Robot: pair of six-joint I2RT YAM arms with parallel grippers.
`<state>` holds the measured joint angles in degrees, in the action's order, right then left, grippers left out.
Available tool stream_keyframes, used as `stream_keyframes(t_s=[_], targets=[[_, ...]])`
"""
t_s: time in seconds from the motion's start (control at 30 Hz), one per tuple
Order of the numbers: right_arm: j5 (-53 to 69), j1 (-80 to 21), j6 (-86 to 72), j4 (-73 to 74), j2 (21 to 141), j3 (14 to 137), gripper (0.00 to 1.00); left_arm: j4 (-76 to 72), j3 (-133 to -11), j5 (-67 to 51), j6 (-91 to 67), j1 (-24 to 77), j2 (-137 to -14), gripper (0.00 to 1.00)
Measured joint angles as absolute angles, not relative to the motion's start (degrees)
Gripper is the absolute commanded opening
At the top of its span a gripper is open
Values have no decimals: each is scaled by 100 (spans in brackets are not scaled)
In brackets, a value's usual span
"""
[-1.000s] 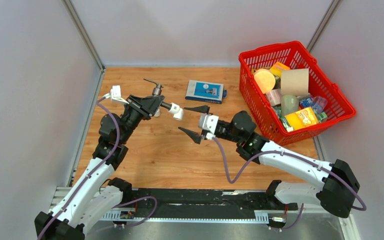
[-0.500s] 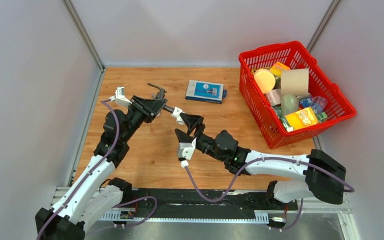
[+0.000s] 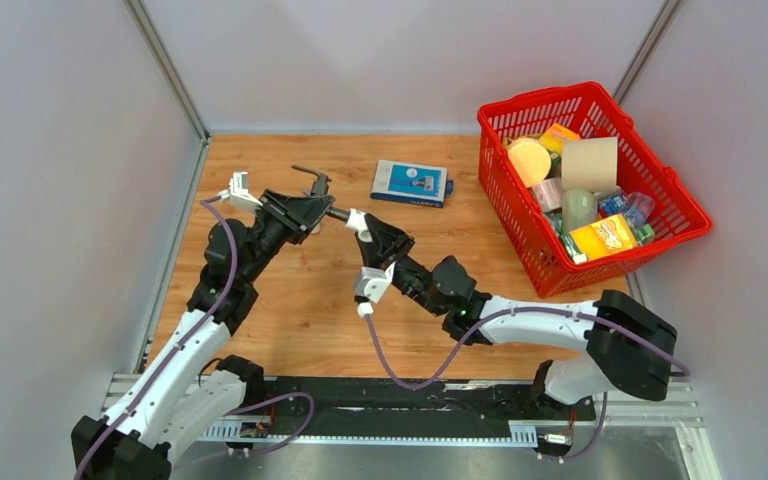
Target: Install the water faucets
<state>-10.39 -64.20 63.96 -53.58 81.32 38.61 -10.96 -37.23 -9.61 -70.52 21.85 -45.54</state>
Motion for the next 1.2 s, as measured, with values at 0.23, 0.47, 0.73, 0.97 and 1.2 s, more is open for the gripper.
stream_keyframes(t_s=[0.23, 0.47, 0.73, 0.97, 1.2], targets=[[827, -5483, 4215, -3636, 7439, 4604, 8, -2357, -3459, -1094, -6357, 2171, -4449, 0], [4171, -3946, 1013, -3251, 7555, 5269, 5, -4270, -3116, -2169, -5356, 2171, -4727, 0], [6499, -3277, -2244, -4550, 8490, 5854, 6, -6246, -3111, -3850, -5048, 2032, -5384, 0], [7109, -3232, -3100, -4786, 8676, 5935, 48, -6683, -3074, -4560, -4993, 1988, -5419, 0], [5970, -3299, -1629, -3769, 7806, 5623, 69, -5664, -2945, -3750, -4654, 2147, -4600, 0]])
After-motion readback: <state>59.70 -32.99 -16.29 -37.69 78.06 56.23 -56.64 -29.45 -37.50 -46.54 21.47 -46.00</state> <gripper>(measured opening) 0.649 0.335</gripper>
